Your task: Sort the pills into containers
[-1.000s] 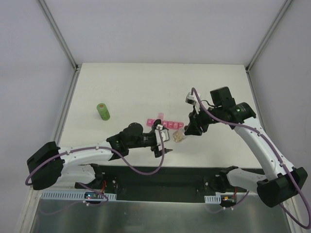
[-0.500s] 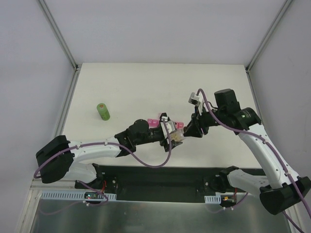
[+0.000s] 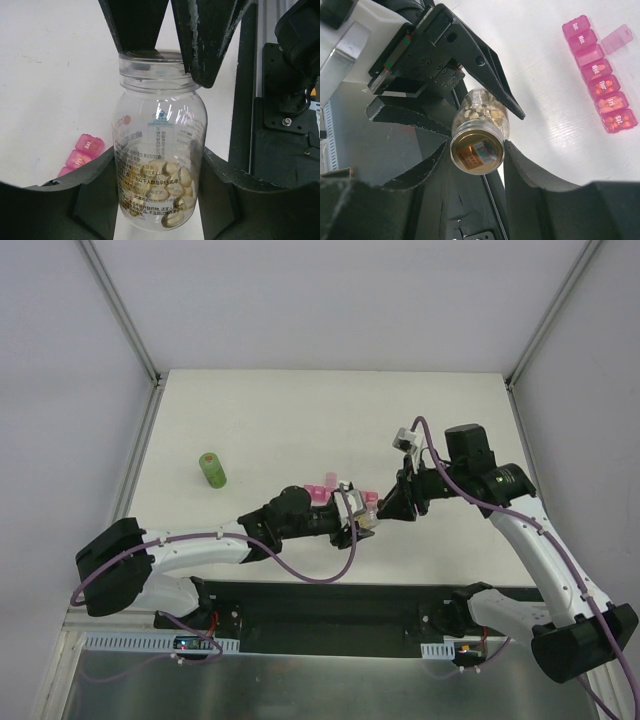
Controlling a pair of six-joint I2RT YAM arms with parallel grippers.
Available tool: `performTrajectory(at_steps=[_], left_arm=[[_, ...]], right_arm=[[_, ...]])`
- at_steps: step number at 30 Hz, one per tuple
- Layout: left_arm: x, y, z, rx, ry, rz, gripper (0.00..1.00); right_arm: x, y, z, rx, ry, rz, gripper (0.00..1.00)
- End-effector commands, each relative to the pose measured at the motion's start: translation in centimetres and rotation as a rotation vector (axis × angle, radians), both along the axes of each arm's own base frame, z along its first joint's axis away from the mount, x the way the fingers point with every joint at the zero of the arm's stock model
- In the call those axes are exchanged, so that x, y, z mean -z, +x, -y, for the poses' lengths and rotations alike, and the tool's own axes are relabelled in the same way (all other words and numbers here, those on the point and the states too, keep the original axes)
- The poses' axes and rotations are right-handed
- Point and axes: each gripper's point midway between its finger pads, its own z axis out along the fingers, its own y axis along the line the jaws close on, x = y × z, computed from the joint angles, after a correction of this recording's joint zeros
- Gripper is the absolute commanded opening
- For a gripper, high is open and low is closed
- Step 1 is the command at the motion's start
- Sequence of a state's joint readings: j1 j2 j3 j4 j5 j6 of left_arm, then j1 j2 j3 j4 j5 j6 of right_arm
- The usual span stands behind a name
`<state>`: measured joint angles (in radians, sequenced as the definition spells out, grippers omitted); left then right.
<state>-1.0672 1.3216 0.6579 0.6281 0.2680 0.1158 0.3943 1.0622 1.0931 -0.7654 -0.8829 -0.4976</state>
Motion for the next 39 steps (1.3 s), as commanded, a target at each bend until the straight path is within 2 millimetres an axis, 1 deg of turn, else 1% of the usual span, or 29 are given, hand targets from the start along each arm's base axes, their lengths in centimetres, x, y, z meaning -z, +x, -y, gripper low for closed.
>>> performTrajectory(at_steps=[1, 2, 3, 5, 6, 7, 8, 9, 10, 11, 12, 14, 15, 16, 17, 18, 19, 20, 22, 23, 24, 25, 26, 27, 28, 30, 32, 36, 39], left_arm=[[-3.1, -2.0, 0.7, 0.104, -0.059, -0.025, 0.21], [-3.1, -2.4, 0.8, 0.125, -0.054, -0.034, 0.17], [-3.1, -2.9, 0.7, 0.151, -0.051, -0.047, 0.10], [-2.8, -4.4, 0.6, 0.228, -0.032, -0.078, 0.03], [-2.9, -4.9, 0.4, 0.251, -0.032, -0.085, 0.00], [-2.7, -5.4, 0.3, 0.270, -0.025, -0.097, 0.00], [-2.6, -6.2, 0.0, 0.308, -0.018, -0.114, 0.00], [-2.7, -6.5, -0.2, 0.320, -0.020, -0.115, 0.00], [-2.7, -6.8, -0.4, 0.329, -0.019, -0.125, 0.00], [-2.4, -7.0, -0.6, 0.333, -0.013, -0.131, 0.00], [-2.4, -7.1, -0.9, 0.332, -0.012, -0.132, 0.00], [-2.1, -7.1, -1.2, 0.320, -0.007, -0.133, 0.00], [-2.0, -6.8, -1.3, 0.298, -0.007, -0.133, 0.00], [-1.9, -6.5, -1.4, 0.282, -0.006, -0.137, 0.00], [-1.7, -6.3, -1.5, 0.262, -0.005, -0.141, 0.00], [-1.7, -6.1, -1.6, 0.245, -0.007, -0.141, 0.00], [-1.6, -5.4, -1.6, 0.207, -0.007, -0.143, 0.00], [-1.4, -5.2, -1.7, 0.190, -0.007, -0.144, 0.00], [-1.6, -4.4, -1.8, 0.136, -0.023, -0.136, 0.00], [-1.4, -4.1, -1.9, 0.117, -0.024, -0.138, 0.00], [-1.4, -3.8, -2.0, 0.097, -0.025, -0.133, 0.00], [-1.3, -3.4, -2.0, 0.078, -0.027, -0.130, 0.00], [-1.4, -2.9, -2.1, 0.033, -0.036, -0.152, 0.00], [-1.2, -2.5, -2.2, 0.008, -0.037, -0.160, 0.00], [-1.3, -2.3, -2.1, -0.011, -0.041, -0.170, 0.00], [-1.3, -1.0, -2.3, -0.092, -0.049, -0.179, 0.00], [-1.5, -0.1, -2.3, -0.149, -0.068, -0.196, 0.00], [-1.9, 0.4, -2.1, -0.174, -0.104, -0.201, 0.00], [-1.8, 0.5, -1.8, -0.170, -0.103, -0.204, 0.00]], right_arm=[[-0.8, -0.8, -0.3, -0.070, 0.038, 0.053, 0.15], [-0.6, -1.4, -0.2, -0.096, 0.027, 0.053, 0.15], [-0.4, -1.4, -0.1, -0.144, 0.020, 0.121, 0.15], [-0.5, -2.6, 0.0, -0.227, 0.037, 0.172, 0.16], [-0.5, -2.8, 0.1, -0.301, 0.045, 0.276, 0.17], [-1.0, -3.6, 0.0, -0.372, 0.083, 0.364, 0.16], [-0.4, -4.8, 0.4, -0.435, 0.093, 0.396, 0.17], [-0.5, -5.5, 0.6, -0.491, 0.115, 0.461, 0.18], [-0.9, -5.7, 0.3, -0.572, 0.151, 0.575, 0.19], [-0.8, -6.2, 0.5, -0.590, 0.148, 0.547, 0.19], [-1.2, -6.1, 0.4, -0.609, 0.145, 0.573, 0.20], [-1.0, -5.3, 0.2, -0.604, 0.130, 0.575, 0.22], [-0.8, -5.1, 0.0, -0.594, 0.129, 0.560, 0.24], [-0.9, -4.8, -0.1, -0.579, 0.130, 0.554, 0.31], [-1.2, -4.5, -0.4, -0.543, 0.136, 0.521, 0.40], [-1.4, -4.3, -0.5, -0.520, 0.143, 0.502, 0.56], [-1.4, -4.2, -0.6, -0.482, 0.140, 0.467, 0.61], [-2.0, -3.7, -0.9, -0.428, 0.145, 0.426, 0.69], [-2.5, -3.2, -0.9, -0.354, 0.131, 0.371, 0.73], [-3.0, -2.5, -1.2, -0.318, 0.138, 0.372, 0.77], [-3.3, -2.7, -1.3, -0.261, 0.143, 0.278, 0.80], [-3.1, -2.5, -1.2, -0.221, 0.136, 0.245, 0.84], [-3.4, -1.7, -1.5, -0.169, 0.146, 0.231, 0.89], [-3.4, -1.4, -1.6, -0.086, 0.146, 0.134, 0.89], [-3.2, -0.2, -1.6, -0.013, 0.133, 0.130, 0.89], [-2.0, 0.4, -1.6, 0.056, 0.116, 0.051, 0.88], [-1.1, 0.4, -1.9, 0.089, 0.126, -0.034, 0.87], [0.1, 1.1, -2.6, 0.112, 0.146, -0.150, 0.86], [-0.2, 1.4, -2.9, 0.106, 0.162, -0.181, 0.86]])
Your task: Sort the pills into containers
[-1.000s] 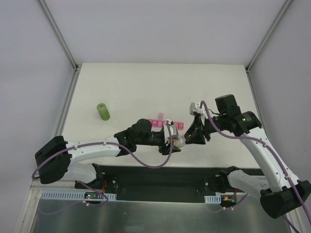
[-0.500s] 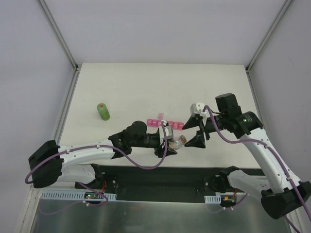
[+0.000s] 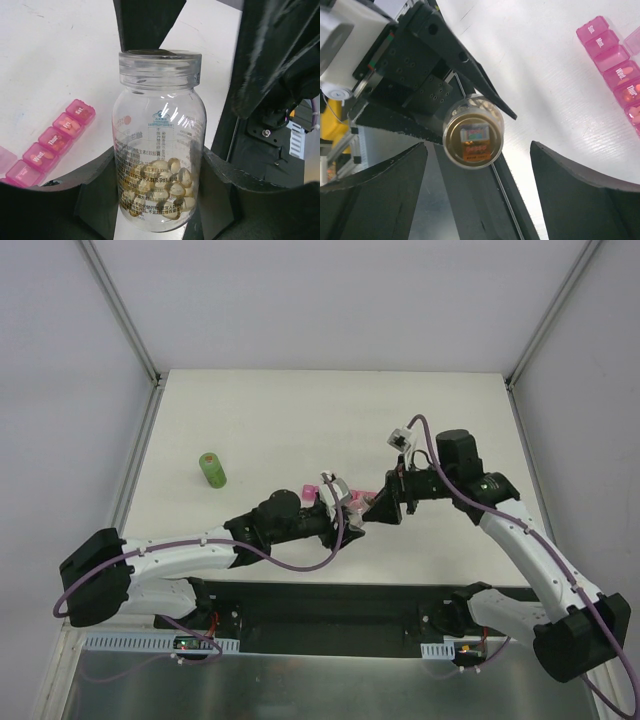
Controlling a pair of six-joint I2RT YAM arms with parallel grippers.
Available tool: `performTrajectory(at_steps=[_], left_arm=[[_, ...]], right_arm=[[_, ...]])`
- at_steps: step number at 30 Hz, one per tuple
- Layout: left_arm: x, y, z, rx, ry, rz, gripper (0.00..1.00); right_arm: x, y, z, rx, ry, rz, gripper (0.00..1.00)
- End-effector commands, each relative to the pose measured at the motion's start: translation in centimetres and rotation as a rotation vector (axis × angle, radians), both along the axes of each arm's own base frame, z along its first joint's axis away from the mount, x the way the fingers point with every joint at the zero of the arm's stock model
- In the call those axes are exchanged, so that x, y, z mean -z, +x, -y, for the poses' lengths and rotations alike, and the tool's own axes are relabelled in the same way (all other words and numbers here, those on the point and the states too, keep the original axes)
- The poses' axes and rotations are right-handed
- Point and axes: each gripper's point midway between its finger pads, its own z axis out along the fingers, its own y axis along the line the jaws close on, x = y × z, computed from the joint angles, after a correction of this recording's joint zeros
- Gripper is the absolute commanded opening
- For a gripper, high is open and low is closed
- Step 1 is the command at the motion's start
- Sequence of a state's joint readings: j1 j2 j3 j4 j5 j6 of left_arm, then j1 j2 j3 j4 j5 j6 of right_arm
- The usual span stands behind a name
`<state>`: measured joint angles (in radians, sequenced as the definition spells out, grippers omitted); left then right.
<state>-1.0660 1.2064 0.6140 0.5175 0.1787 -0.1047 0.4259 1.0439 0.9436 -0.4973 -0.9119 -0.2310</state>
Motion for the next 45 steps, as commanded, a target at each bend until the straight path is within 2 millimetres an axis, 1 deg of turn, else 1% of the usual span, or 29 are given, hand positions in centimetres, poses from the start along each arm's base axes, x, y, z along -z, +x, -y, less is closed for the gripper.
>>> performTrajectory(at_steps=[1, 6, 9, 10, 13, 19, 20, 22, 23, 25, 26, 27, 28, 29, 30, 31, 32, 33, 34, 35, 36, 37, 38, 39, 40, 41, 42, 43, 45], left_arm=[[-2.1, 1.0, 0.7, -0.045, -0.084, 0.012, 0.00], [-1.9, 0.9, 1.0, -0.027, -0.078, 0.008, 0.00], [-1.7, 0.8, 1.1, -0.025, -0.076, 0.005, 0.00], [-1.7, 0.9, 1.0, -0.027, -0.074, 0.006, 0.00], [-1.7, 0.8, 1.0, -0.026, -0.076, 0.004, 0.00], [-1.8, 0.6, 0.8, -0.024, -0.079, 0.005, 0.00], [-1.8, 0.5, 0.7, -0.018, -0.078, 0.003, 0.00], [-1.8, 0.4, 0.6, -0.013, -0.075, 0.004, 0.00], [-1.7, 0.3, 0.6, -0.008, -0.072, 0.003, 0.00], [-1.5, -0.2, 0.6, 0.020, -0.066, 0.002, 0.00], [-1.5, -0.4, 0.5, 0.033, -0.064, 0.010, 0.00], [-1.5, -1.0, 0.5, 0.070, -0.063, 0.008, 0.00], [-1.5, -1.3, 0.4, 0.086, -0.064, 0.012, 0.00], [-1.5, -1.6, 0.2, 0.109, -0.065, 0.023, 0.00], [-1.6, -1.9, 0.1, 0.129, -0.067, 0.026, 0.00], [-1.7, -3.0, 0.0, 0.192, -0.078, 0.024, 0.00], [-1.8, -3.1, -0.2, 0.212, -0.082, 0.028, 0.00], [-1.8, -3.4, -0.4, 0.236, -0.083, 0.040, 0.00], [-1.8, -4.2, -0.6, 0.278, -0.084, 0.037, 0.00], [-1.7, -4.3, -0.9, 0.293, -0.078, 0.035, 0.00], [-1.8, -4.3, -1.1, 0.305, -0.079, 0.031, 0.00], [-2.1, -4.4, -1.2, 0.317, -0.082, 0.029, 0.00], [-1.9, -5.0, -1.4, 0.350, -0.076, 0.013, 0.00], [-2.0, -4.9, -1.6, 0.353, -0.076, 0.011, 0.00], [-2.0, -4.9, -1.7, 0.361, -0.075, 0.009, 0.00], [-2.0, -5.2, -1.8, 0.379, -0.071, -0.001, 0.00], [-1.9, -5.0, -2.0, 0.374, -0.068, -0.004, 0.00], [-1.9, -5.0, -2.0, 0.377, -0.066, -0.008, 0.00], [-1.6, -4.6, -2.2, 0.361, -0.059, -0.010, 0.00]], right_arm=[[-1.6, 1.3, -1.1, 0.040, 0.074, -0.058, 0.86], [-2.2, 1.4, -1.3, 0.035, 0.109, -0.076, 0.81], [-2.6, 1.3, -1.3, 0.025, 0.124, -0.078, 0.74], [-2.6, 1.2, -1.4, 0.019, 0.125, -0.079, 0.67], [-2.6, 1.0, -1.3, 0.007, 0.123, -0.086, 0.58], [-2.1, 1.0, -1.1, -0.014, 0.094, -0.056, 0.57], [-2.2, 1.0, -1.1, -0.020, 0.093, -0.045, 0.55], [-2.1, 0.8, -1.0, -0.040, 0.084, -0.030, 0.45], [-2.1, 0.7, -1.0, -0.049, 0.083, -0.029, 0.42], [-2.5, 0.3, -1.0, -0.080, 0.096, -0.020, 0.35], [-2.6, 0.2, -1.1, -0.103, 0.100, 0.004, 0.33], [-3.1, -0.4, -1.2, -0.142, 0.119, 0.007, 0.31], [-3.4, -0.8, -1.3, -0.172, 0.131, 0.016, 0.26], [-3.4, -1.0, -1.3, -0.226, 0.142, 0.078, 0.25], [-4.0, -2.0, -1.4, -0.291, 0.181, 0.100, 0.25], [-4.3, -2.7, -1.3, -0.337, 0.197, 0.126, 0.24], [-4.7, -3.2, -1.1, -0.379, 0.227, 0.177, 0.22], [-5.4, -4.2, -1.1, -0.472, 0.302, 0.300, 0.22], [-5.0, -4.8, -1.1, -0.511, 0.331, 0.355, 0.22], [-5.4, -5.5, -1.0, -0.544, 0.357, 0.434, 0.22], [-5.6, -5.6, -1.1, -0.578, 0.385, 0.502, 0.23], [-5.7, -5.7, -1.2, -0.593, 0.393, 0.511, 0.23], [-5.9, -5.4, -1.4, -0.606, 0.389, 0.552, 0.23], [-4.9, -5.4, -1.3, -0.605, 0.329, 0.551, 0.23], [-4.3, -5.5, -1.6, -0.652, 0.302, 0.640, 0.23], [-4.4, -5.2, -1.6, -0.671, 0.274, 0.675, 0.24], [-3.3, -5.7, -1.1, -0.691, 0.208, 0.643, 0.24], [-3.1, -5.9, -1.2, -0.725, 0.195, 0.679, 0.27], [-2.7, -6.1, -1.0, -0.731, 0.169, 0.667, 0.30]])
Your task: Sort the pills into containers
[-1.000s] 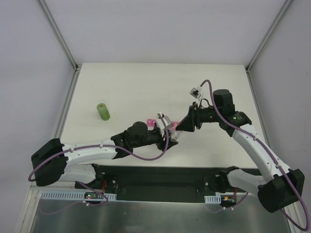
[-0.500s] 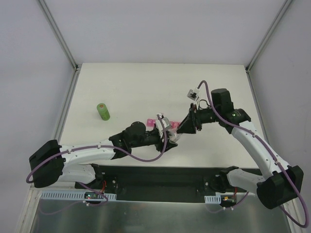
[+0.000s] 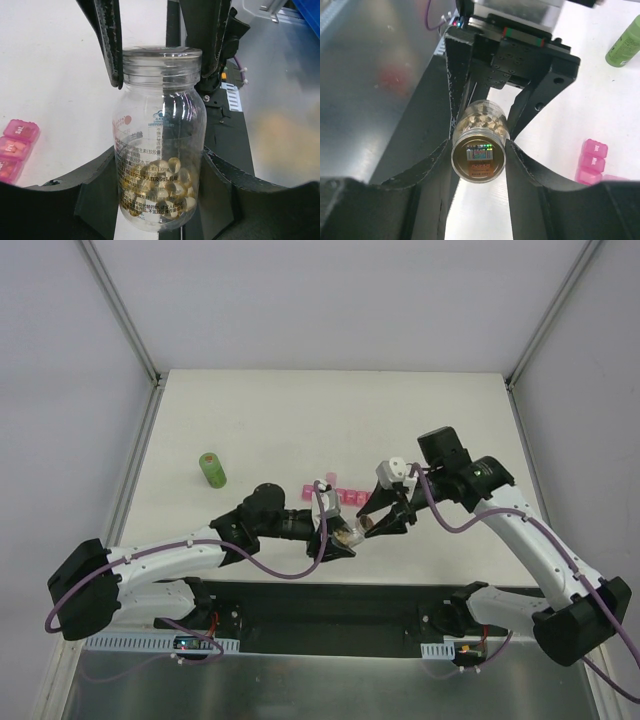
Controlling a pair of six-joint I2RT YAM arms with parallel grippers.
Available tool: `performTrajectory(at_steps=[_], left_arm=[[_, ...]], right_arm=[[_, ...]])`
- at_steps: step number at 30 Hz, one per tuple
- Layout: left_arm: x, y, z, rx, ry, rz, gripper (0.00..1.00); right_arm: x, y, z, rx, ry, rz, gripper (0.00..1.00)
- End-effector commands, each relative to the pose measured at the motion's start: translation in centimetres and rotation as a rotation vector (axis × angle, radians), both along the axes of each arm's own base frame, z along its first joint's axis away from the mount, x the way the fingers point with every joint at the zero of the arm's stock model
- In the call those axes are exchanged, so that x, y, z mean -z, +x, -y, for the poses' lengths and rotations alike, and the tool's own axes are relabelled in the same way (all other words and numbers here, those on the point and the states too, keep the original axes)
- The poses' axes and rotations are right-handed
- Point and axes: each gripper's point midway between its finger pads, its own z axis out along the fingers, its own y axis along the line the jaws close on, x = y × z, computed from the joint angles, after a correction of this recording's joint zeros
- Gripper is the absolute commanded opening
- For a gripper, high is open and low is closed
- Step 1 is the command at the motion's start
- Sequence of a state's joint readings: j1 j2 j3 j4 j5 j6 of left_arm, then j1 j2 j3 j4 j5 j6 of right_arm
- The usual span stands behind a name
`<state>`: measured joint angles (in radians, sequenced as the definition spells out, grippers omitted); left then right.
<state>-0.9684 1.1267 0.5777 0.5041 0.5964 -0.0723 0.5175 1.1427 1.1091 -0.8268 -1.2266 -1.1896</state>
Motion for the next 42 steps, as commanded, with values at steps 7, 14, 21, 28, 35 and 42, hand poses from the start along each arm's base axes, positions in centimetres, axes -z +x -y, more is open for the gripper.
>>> performTrajectory(at_steps=[7, 14, 21, 28, 35, 42], left_arm=[[0.2, 1.2, -1.2, -0.049, -0.007, 0.025, 0.00], [-0.1, 2.7, -1.2, -0.156, -0.029, -0.010, 0.00], [-1.1, 3.5, -0.6, -0.199, -0.089, -0.033, 0.00], [-1.2, 3.7, 0.1, -0.188, -0.097, -0.058, 0.00], [-1.2, 4.0, 0.3, -0.198, -0.095, -0.054, 0.00], [-1.3, 4.1, 0.3, -0.202, -0.100, -0.060, 0.00]], right_arm=[[-1.0, -0.7, 1.0, 0.057, -0.037, 0.026, 0.74], [-1.9, 2.8, 0.7, 0.417, -0.138, -0.228, 0.85], [-0.3, 4.1, 0.5, 0.570, -0.187, -0.421, 0.93], [0.6, 4.8, -0.9, 0.560, -0.202, -0.576, 0.94], [-0.2, 4.3, -1.3, 0.515, -0.178, -0.604, 0.75], [0.4, 4.0, -1.2, 0.471, -0.202, -0.576, 0.65]])
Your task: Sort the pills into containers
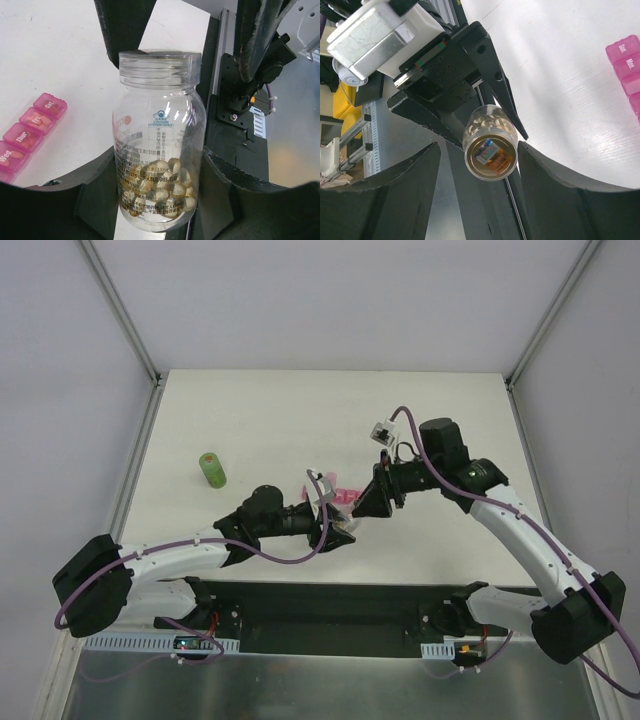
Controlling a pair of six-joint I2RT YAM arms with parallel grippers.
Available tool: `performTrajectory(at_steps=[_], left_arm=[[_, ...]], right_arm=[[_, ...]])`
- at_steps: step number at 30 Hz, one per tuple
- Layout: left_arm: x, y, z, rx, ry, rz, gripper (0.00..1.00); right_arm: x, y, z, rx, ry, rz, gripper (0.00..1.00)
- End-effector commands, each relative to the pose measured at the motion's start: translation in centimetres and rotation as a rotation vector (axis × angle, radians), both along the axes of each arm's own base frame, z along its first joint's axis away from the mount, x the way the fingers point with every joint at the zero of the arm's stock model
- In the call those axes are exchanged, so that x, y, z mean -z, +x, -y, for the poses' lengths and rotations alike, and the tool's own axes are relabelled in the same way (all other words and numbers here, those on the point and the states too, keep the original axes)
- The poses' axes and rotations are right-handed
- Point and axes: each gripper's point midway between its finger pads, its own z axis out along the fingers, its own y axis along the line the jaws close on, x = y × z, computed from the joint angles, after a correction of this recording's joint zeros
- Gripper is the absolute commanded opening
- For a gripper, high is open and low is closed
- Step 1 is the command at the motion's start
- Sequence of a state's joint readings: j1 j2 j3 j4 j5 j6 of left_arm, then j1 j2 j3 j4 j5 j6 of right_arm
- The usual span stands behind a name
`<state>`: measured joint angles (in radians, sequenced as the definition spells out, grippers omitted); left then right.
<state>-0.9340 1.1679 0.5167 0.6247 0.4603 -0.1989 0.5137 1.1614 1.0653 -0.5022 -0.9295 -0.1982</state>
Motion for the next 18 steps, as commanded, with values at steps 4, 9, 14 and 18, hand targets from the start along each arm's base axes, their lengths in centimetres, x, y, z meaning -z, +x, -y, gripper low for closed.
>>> performTrajectory(at_steps=[4, 9, 14, 18], left_arm=[[-2.9, 0.7, 0.6, -0.015, -0.092, 0.027, 0.00], [-2.9, 0.4, 0.3, -0.008, -0.101, 0.032, 0.00], [-2.5, -0.5, 0.1, 0.039, -0.092, 0.051, 0.00], [-2.2, -0.9, 0.2, 0.071, -0.083, 0.064, 0.00]], right_arm=[[-0.8, -0.9, -0.2, -0.104, 0.013, 0.031, 0.53], [-1.5, -1.0, -0.5, -0.155, 0.017, 0.082, 0.37], [-3.4, -2.7, -0.5, -0.391, 0.132, 0.286, 0.26], [-4.7, -5.4, -0.3, -0.587, 0.328, 0.519, 0.26]])
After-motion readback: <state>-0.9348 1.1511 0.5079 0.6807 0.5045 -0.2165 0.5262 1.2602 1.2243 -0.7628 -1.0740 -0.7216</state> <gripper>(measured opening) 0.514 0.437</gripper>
